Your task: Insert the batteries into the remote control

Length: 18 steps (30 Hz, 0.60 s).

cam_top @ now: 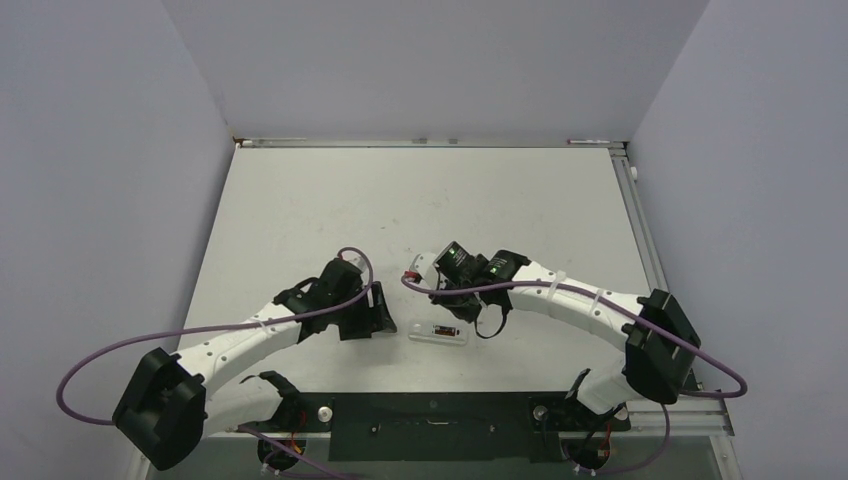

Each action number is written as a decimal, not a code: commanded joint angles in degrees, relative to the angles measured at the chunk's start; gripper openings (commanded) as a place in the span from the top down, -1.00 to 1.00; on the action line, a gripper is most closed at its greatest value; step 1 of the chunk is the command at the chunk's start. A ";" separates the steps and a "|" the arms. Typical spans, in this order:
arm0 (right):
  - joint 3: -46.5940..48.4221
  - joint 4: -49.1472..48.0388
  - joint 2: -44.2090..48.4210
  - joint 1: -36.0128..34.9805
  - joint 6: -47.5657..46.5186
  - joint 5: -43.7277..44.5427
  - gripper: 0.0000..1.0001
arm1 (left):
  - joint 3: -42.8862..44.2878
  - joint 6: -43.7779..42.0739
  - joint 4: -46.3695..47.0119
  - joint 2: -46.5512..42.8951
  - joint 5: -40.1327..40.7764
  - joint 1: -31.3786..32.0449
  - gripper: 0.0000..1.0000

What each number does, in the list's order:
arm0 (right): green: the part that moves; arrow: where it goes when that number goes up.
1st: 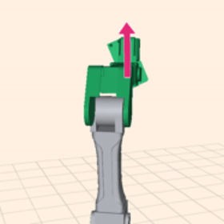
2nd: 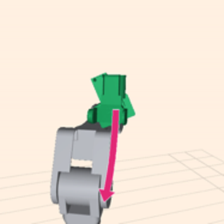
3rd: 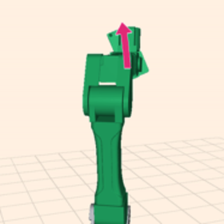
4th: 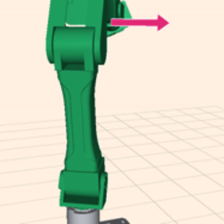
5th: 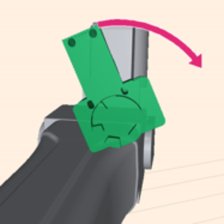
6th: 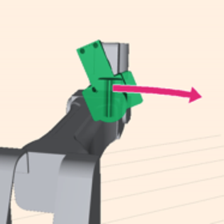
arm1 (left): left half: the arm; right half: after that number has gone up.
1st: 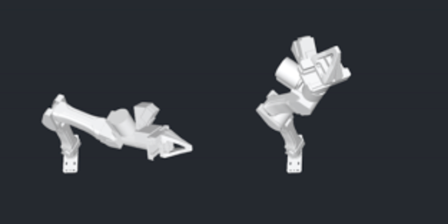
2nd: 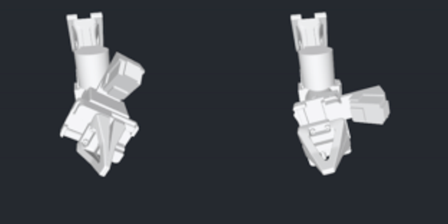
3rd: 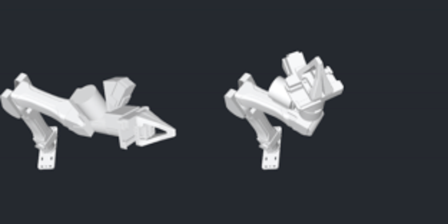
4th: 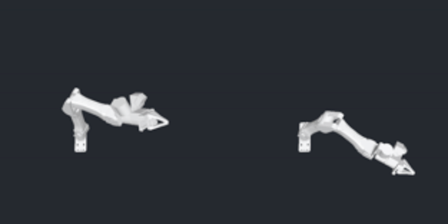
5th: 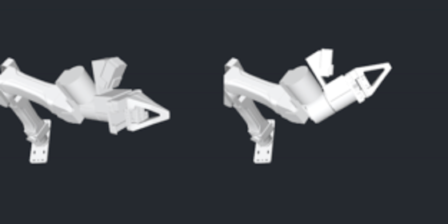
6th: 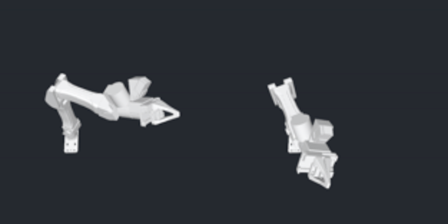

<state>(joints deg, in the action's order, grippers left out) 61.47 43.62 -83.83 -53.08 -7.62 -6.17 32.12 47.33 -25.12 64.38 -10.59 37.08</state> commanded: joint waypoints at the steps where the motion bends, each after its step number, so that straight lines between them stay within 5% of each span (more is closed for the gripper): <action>1: 0.97 0.95 -1.98 -1.98 -3.02 -0.49 0.83 | 0.71 -1.00 0.04 -2.95 -0.48 -0.93 -0.26; 18: 4.13 2.79 -9.77 -6.28 -4.77 -0.11 0.75 | 0.15 -1.55 -4.25 -10.09 0.57 -3.83 -0.28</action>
<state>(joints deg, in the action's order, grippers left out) 62.83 45.89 -92.88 -58.70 -11.40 -6.52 32.12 47.20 -28.34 55.79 -10.61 33.91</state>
